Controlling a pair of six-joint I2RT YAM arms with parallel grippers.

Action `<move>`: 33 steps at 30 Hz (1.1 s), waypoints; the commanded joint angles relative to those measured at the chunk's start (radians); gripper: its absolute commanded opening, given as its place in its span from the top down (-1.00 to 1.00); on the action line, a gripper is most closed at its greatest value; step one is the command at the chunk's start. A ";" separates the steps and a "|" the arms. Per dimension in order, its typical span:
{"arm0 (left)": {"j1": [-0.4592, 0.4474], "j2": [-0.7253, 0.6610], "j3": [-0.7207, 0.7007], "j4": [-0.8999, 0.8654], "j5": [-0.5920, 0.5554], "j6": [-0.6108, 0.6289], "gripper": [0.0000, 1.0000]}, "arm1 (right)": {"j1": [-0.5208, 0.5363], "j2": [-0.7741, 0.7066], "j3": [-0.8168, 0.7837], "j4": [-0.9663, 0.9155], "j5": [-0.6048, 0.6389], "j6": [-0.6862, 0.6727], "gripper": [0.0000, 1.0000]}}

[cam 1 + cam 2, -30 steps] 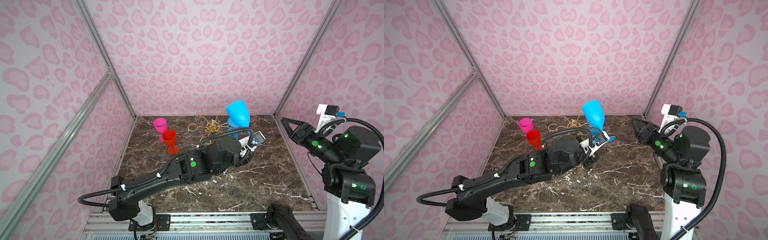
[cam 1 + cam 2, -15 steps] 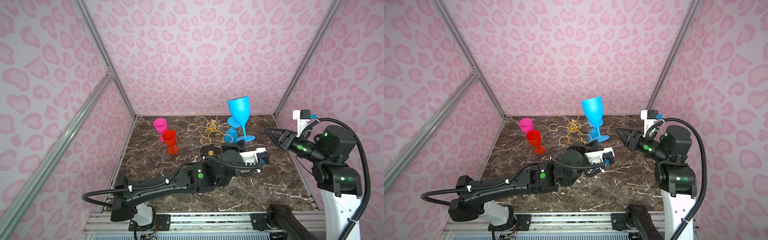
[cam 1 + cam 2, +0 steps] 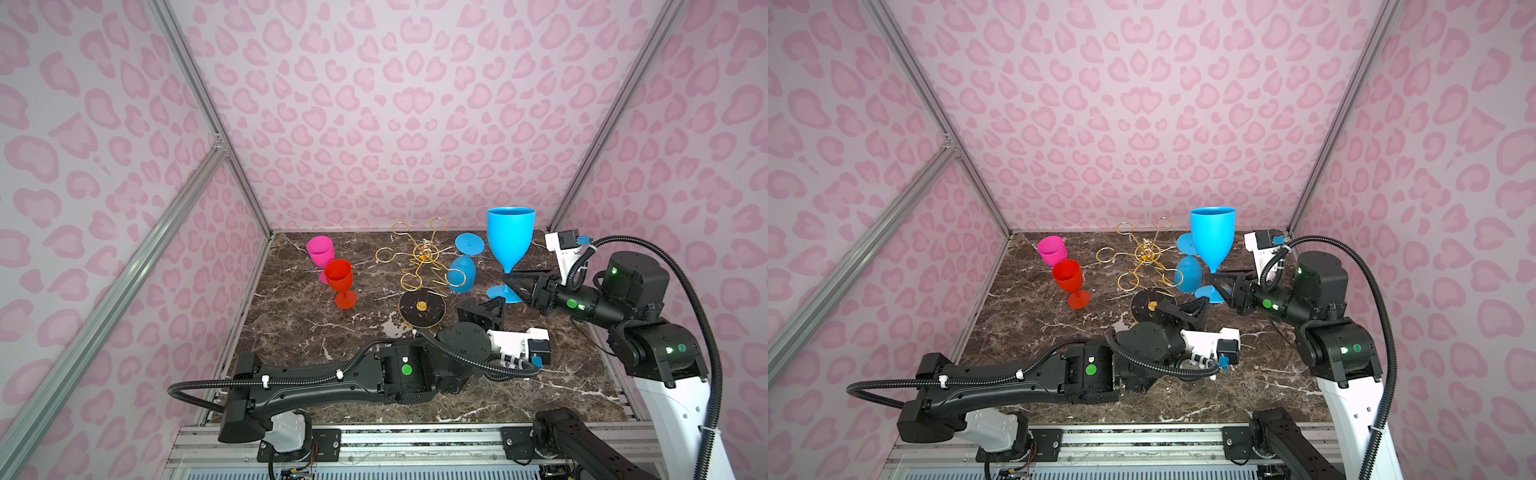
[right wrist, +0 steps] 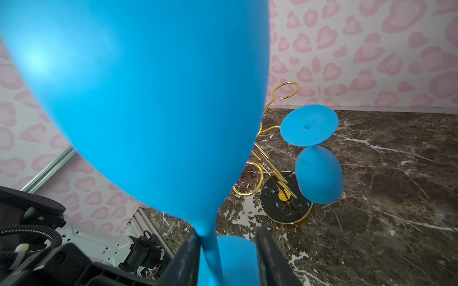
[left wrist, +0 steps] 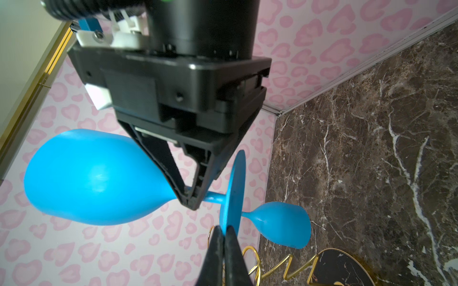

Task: Take the wine glass off the wine glass rack
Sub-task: Pick up the wine glass from the wine glass rack.

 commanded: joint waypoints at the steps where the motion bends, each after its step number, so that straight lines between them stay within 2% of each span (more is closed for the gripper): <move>1: -0.007 -0.002 -0.001 0.084 0.015 0.052 0.93 | 0.005 -0.002 -0.015 0.001 0.023 -0.025 0.23; 9: -0.019 0.026 0.008 0.097 0.022 0.113 0.93 | 0.004 -0.004 -0.024 0.015 0.015 -0.021 0.45; 22: -0.028 0.030 0.002 0.104 0.018 0.115 0.93 | 0.005 -0.035 -0.052 0.062 0.022 0.019 0.88; 24: -0.029 0.031 0.000 0.104 0.011 0.107 0.61 | 0.005 -0.040 -0.052 0.070 0.023 0.024 0.90; 26: -0.029 0.035 0.002 0.098 -0.004 0.095 0.18 | 0.004 -0.045 -0.054 0.077 0.029 0.027 0.91; 28: -0.029 0.039 0.002 0.093 -0.026 0.077 -0.11 | 0.005 -0.048 -0.055 0.080 0.041 0.027 0.93; 30: -0.028 0.040 0.010 0.071 -0.061 0.037 -0.36 | 0.005 -0.051 -0.058 0.080 0.054 0.019 0.93; 33: -0.029 0.024 0.042 -0.002 -0.128 -0.090 -0.49 | 0.004 -0.054 -0.068 0.080 0.075 -0.003 0.94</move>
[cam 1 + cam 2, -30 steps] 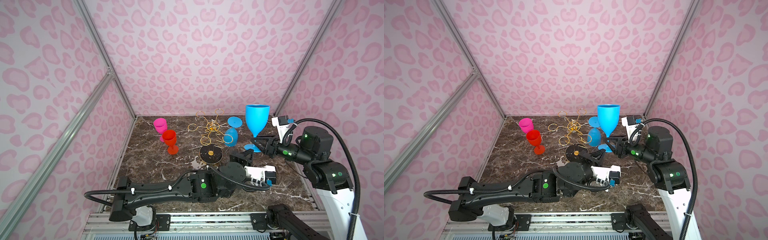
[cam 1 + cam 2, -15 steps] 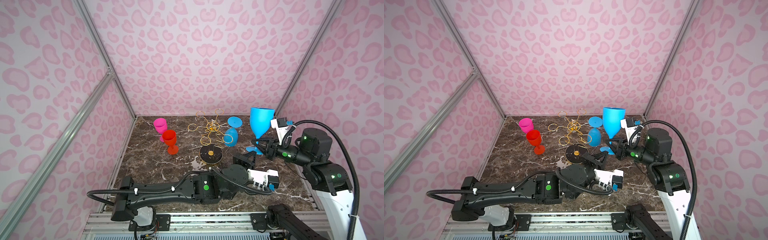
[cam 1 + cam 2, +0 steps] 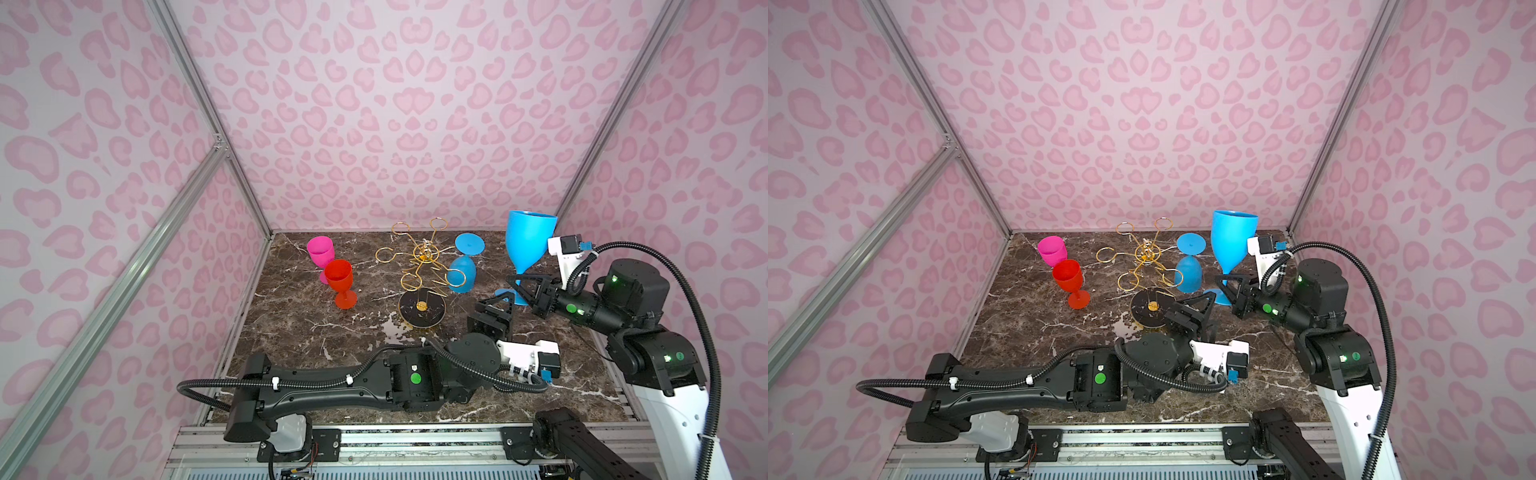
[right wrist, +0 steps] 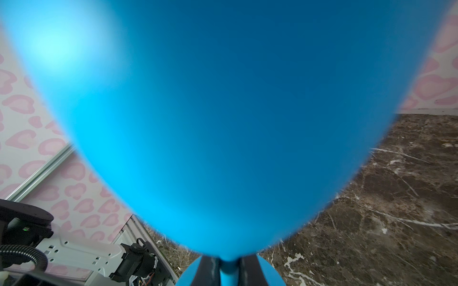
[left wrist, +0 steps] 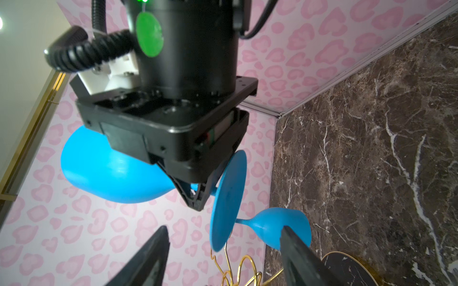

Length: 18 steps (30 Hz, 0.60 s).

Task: Take the wine glass off the wine glass rack
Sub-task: Pick up the wine glass from the wine glass rack.

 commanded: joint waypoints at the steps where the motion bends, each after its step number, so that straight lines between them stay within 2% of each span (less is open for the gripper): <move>1: 0.002 -0.023 0.051 -0.067 -0.095 -0.185 -0.49 | 0.000 -0.007 -0.016 0.032 0.040 -0.041 0.94; 4: 0.001 -0.070 0.151 -0.253 -0.086 -0.487 -0.55 | 0.000 -0.028 -0.049 0.035 0.081 -0.090 0.96; 8: 0.012 -0.151 0.259 -0.438 0.080 -0.840 -0.72 | -0.001 -0.065 -0.117 0.076 0.080 -0.163 0.96; 10: 0.039 -0.185 0.289 -0.487 0.183 -1.010 -0.74 | 0.000 -0.088 -0.157 0.101 0.068 -0.199 0.96; 14: 0.184 -0.248 0.296 -0.545 0.553 -1.364 -0.73 | 0.000 -0.154 -0.234 0.154 0.014 -0.261 0.95; 18: 0.307 -0.256 0.304 -0.603 0.818 -1.683 -0.66 | 0.000 -0.206 -0.269 0.144 -0.019 -0.320 0.94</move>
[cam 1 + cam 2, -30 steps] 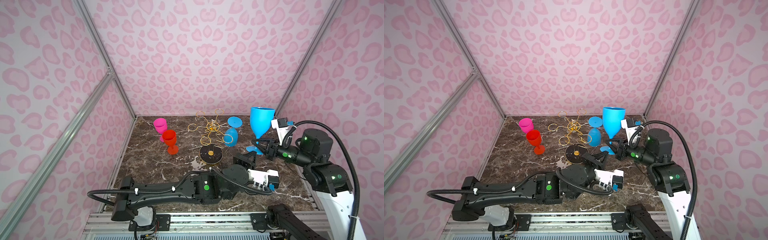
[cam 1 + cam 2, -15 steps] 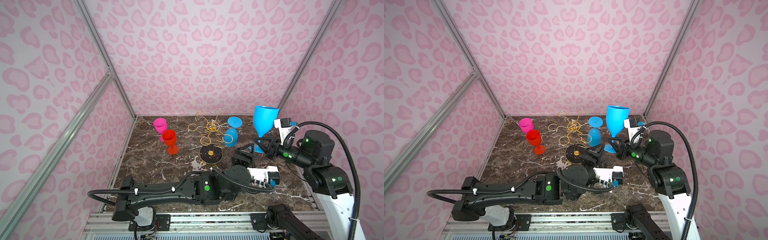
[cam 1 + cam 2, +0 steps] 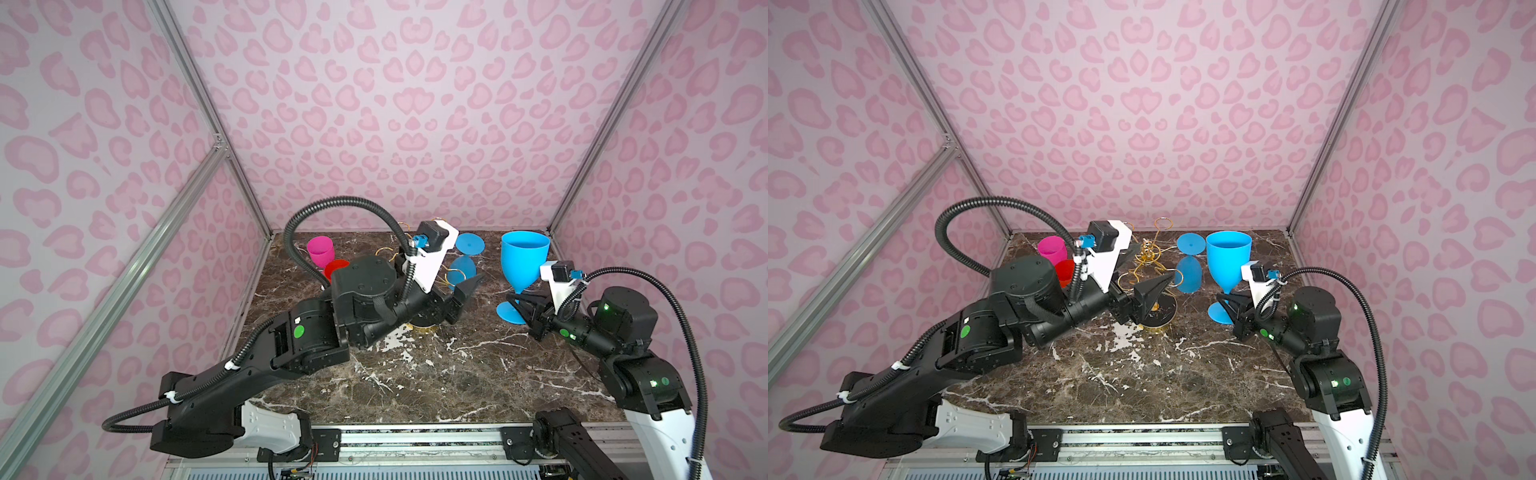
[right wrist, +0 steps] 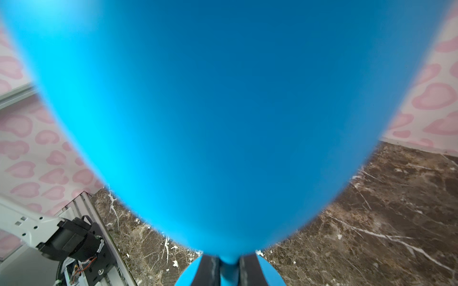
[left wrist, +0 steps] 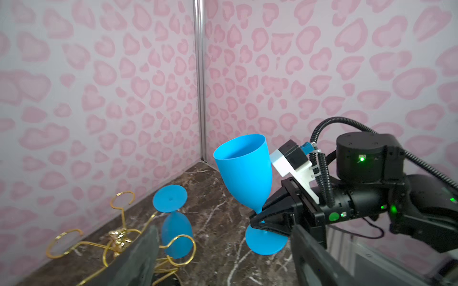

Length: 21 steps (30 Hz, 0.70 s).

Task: Take the wine glass off the wine glass rack
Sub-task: Pick up the wine glass from the wine glass rack.

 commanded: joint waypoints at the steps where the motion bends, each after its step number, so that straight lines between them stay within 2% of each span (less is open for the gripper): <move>1: 0.073 -0.005 -0.003 -0.080 0.352 -0.424 -0.65 | 0.000 -0.032 -0.022 0.042 -0.051 -0.082 0.94; 3: 0.128 -0.007 -0.042 -0.074 0.469 -0.587 -0.56 | 0.001 -0.056 -0.041 0.043 -0.074 -0.094 0.94; 6: 0.169 -0.008 -0.091 -0.055 0.561 -0.741 -0.44 | 0.005 -0.091 -0.076 0.057 -0.109 -0.092 0.94; 14: 0.221 -0.012 -0.153 0.005 0.635 -0.957 -0.41 | 0.026 -0.172 -0.140 0.008 -0.135 -0.130 0.95; 21: 0.275 0.025 -0.142 0.010 0.732 -1.064 -0.25 | 0.037 -0.179 -0.143 -0.072 -0.132 -0.183 0.96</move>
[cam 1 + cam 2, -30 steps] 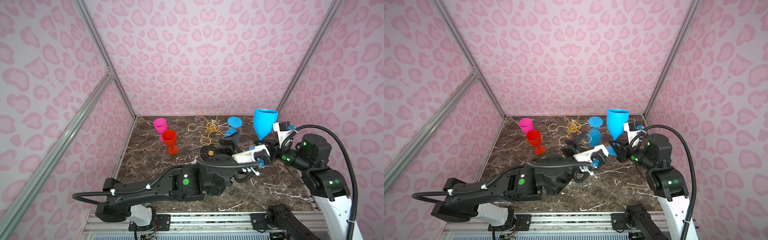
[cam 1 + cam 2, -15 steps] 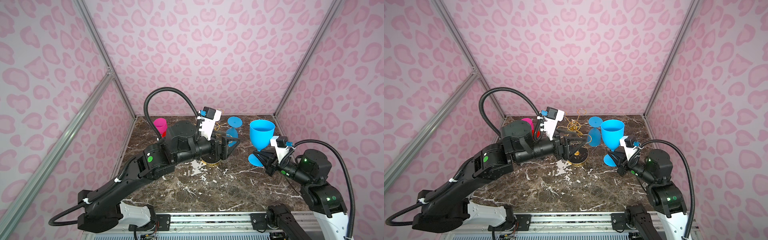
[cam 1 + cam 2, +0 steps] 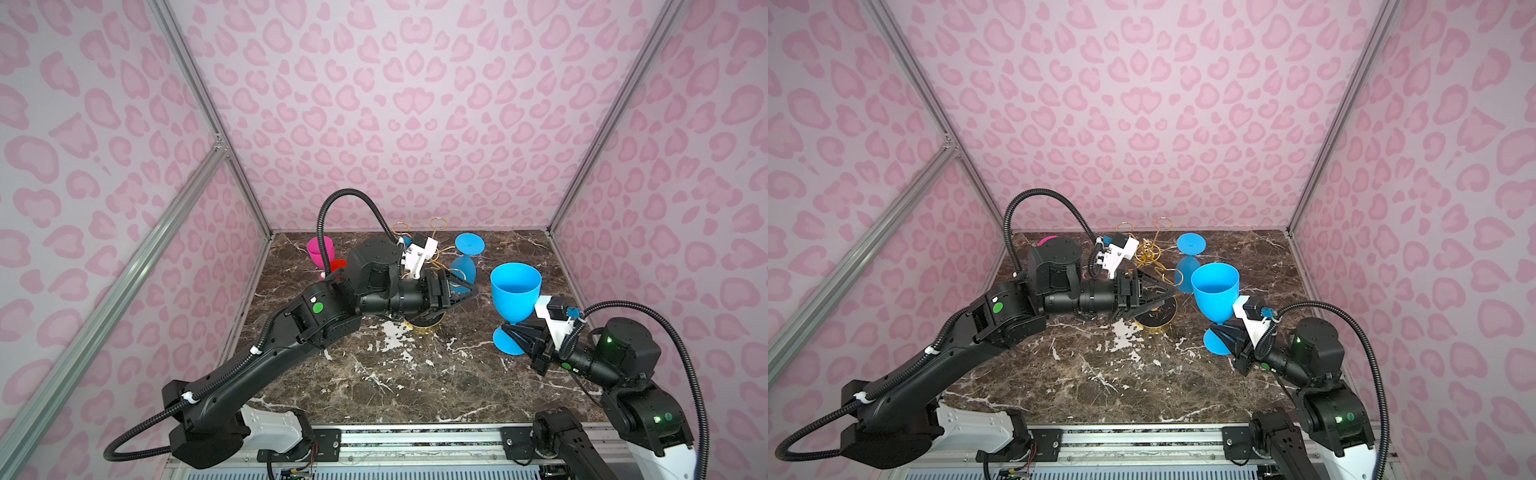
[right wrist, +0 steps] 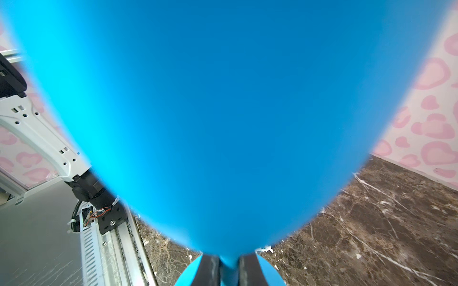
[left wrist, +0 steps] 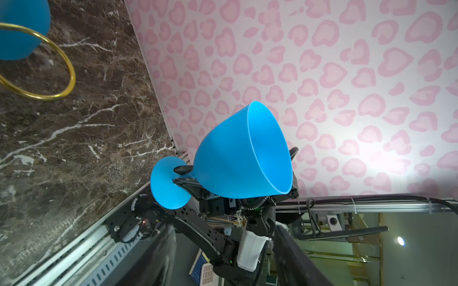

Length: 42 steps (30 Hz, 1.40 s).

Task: Take the wine glass off the wine glass rack
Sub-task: Pick up the wine glass from the wine glass rack.

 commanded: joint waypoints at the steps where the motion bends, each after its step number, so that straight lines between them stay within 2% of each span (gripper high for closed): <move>1: 0.023 0.018 0.021 0.034 0.062 -0.076 -0.24 | 0.008 -0.003 -0.010 -0.034 -0.010 -0.037 0.96; 5: 0.049 0.069 0.100 -0.054 0.082 -0.044 -0.21 | 0.024 0.000 -0.020 -0.033 -0.007 -0.041 0.98; 8: 0.063 0.095 0.111 -0.051 0.107 -0.054 -0.20 | 0.048 0.015 -0.019 -0.047 0.004 -0.056 0.98; 17: 0.086 0.159 0.122 -0.091 0.176 -0.039 -0.08 | 0.171 0.065 0.016 -0.119 0.138 -0.131 0.99; 23: 0.087 0.194 0.145 -0.171 0.196 0.003 0.18 | 0.233 0.087 0.038 -0.142 0.208 -0.162 0.99; 26: 0.087 0.212 0.182 -0.224 0.188 0.049 0.25 | 0.247 0.106 0.046 -0.159 0.219 -0.173 0.99; 33: 0.087 0.223 0.170 -0.237 0.209 0.072 0.60 | 0.262 0.119 0.060 -0.165 0.229 -0.175 0.99; 39: 0.087 0.234 0.181 -0.255 0.211 0.088 0.72 | 0.271 0.125 0.068 -0.195 0.244 -0.193 0.98; 42: 0.087 0.239 0.180 -0.264 0.209 0.092 0.80 | 0.276 0.126 0.077 -0.202 0.256 -0.201 0.91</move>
